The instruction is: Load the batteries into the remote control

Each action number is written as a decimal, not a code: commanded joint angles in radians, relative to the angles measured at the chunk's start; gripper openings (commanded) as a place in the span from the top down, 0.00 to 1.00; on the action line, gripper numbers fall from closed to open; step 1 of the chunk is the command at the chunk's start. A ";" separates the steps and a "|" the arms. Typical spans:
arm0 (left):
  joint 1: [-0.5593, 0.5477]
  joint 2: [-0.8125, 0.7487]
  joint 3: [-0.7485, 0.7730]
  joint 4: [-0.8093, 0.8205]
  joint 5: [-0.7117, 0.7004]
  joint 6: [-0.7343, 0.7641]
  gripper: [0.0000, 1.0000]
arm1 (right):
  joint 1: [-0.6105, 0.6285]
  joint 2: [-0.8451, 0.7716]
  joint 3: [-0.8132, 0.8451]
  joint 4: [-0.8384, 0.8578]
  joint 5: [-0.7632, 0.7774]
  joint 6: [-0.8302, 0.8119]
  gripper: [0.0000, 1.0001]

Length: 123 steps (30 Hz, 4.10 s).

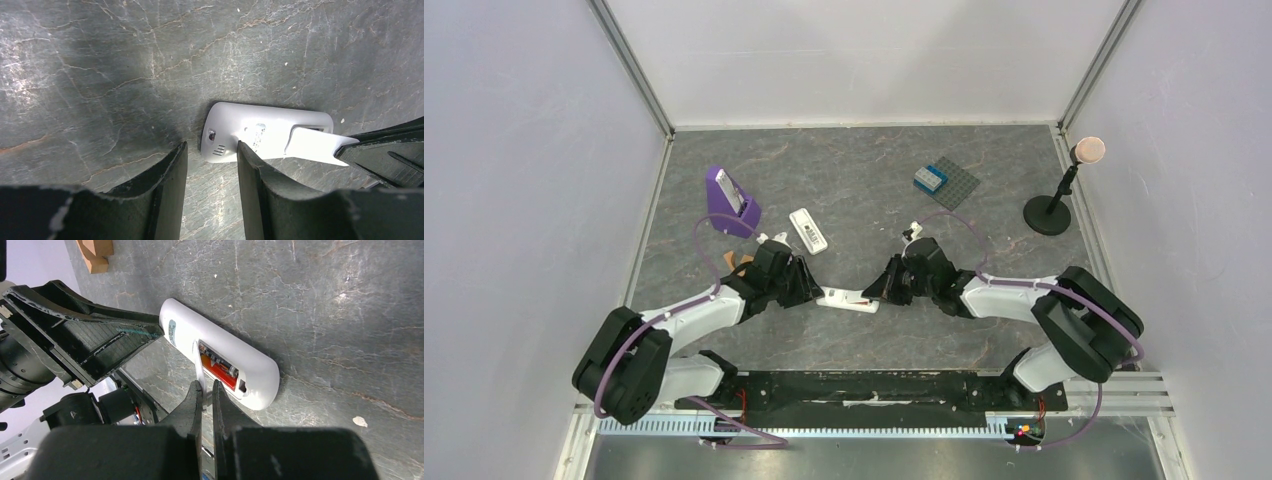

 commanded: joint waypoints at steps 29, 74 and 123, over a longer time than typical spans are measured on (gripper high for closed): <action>0.003 0.027 -0.014 0.065 0.043 0.011 0.59 | 0.017 0.078 -0.048 -0.041 0.020 0.124 0.89; 0.006 0.024 0.018 0.036 0.016 0.029 0.59 | 0.004 0.018 0.146 -0.312 0.051 -0.010 0.71; 0.007 0.028 -0.009 0.073 0.061 0.023 0.59 | 0.104 0.121 0.193 -0.374 0.183 -0.013 0.94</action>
